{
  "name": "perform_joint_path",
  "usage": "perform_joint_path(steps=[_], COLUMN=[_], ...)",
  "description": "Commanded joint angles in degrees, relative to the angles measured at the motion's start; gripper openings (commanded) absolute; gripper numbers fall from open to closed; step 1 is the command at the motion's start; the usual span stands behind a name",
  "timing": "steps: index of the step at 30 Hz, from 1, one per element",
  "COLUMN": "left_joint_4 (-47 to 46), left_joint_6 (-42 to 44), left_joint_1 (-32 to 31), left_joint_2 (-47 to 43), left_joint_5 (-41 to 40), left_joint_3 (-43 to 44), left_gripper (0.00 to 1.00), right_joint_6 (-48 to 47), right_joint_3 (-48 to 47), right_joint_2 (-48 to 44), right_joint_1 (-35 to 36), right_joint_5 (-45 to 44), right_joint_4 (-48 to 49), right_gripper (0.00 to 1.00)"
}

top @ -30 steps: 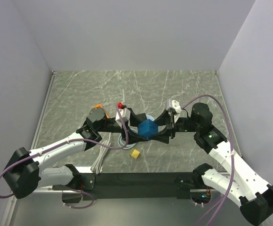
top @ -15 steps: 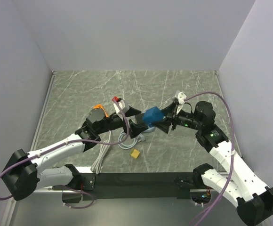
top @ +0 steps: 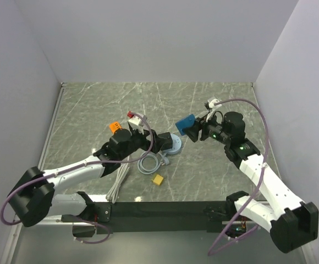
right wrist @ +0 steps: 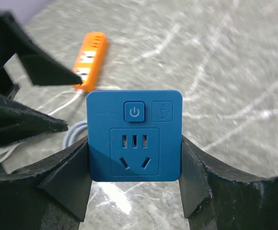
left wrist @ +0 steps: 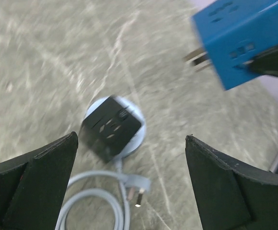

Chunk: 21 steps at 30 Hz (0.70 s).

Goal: Insert the plug

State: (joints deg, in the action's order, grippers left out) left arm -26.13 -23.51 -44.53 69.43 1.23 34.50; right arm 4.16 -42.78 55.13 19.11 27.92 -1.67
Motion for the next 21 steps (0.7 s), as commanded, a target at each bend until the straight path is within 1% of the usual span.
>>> perform_joint_path(steps=[1, 7, 10, 11, 14, 21], left_joint_4=[1.6, -0.5, -2.2, -4.0, -5.6, -7.4], left_joint_6=[-5.7, -8.5, -9.4, -10.1, -10.5, -10.2], left_joint_1=[0.1, 0.1, 0.1, 0.0, 0.1, 0.4], left_joint_2=[3.0, 9.3, 11.7, 12.9, 15.5, 19.0], left_joint_5=[-7.6, -9.0, -7.9, -6.7, -5.4, -5.2], left_joint_3=[1.8, 2.9, 3.0, 3.0, 3.8, 6.4], left_gripper=[0.99, 0.99, 0.99, 0.99, 0.99, 0.99], right_joint_6=[2.3, 3.5, 3.9, 3.9, 4.4, 5.1], right_joint_3=[-1.4, -1.6, -1.4, -1.3, -1.8, -3.6], right_joint_2=[1.3, 2.5, 3.7, 5.1, 8.5, 14.5], right_joint_1=[-0.2, -0.2, -0.1, -0.2, 0.0, 1.5], right_joint_5=[-6.2, -9.1, -12.7, -13.8, -15.4, -17.0], right_joint_4=[5.8, 6.1, 5.8, 6.2, 6.8, 6.1], right_gripper=[0.00, 0.00, 0.00, 0.00, 0.00, 0.00])
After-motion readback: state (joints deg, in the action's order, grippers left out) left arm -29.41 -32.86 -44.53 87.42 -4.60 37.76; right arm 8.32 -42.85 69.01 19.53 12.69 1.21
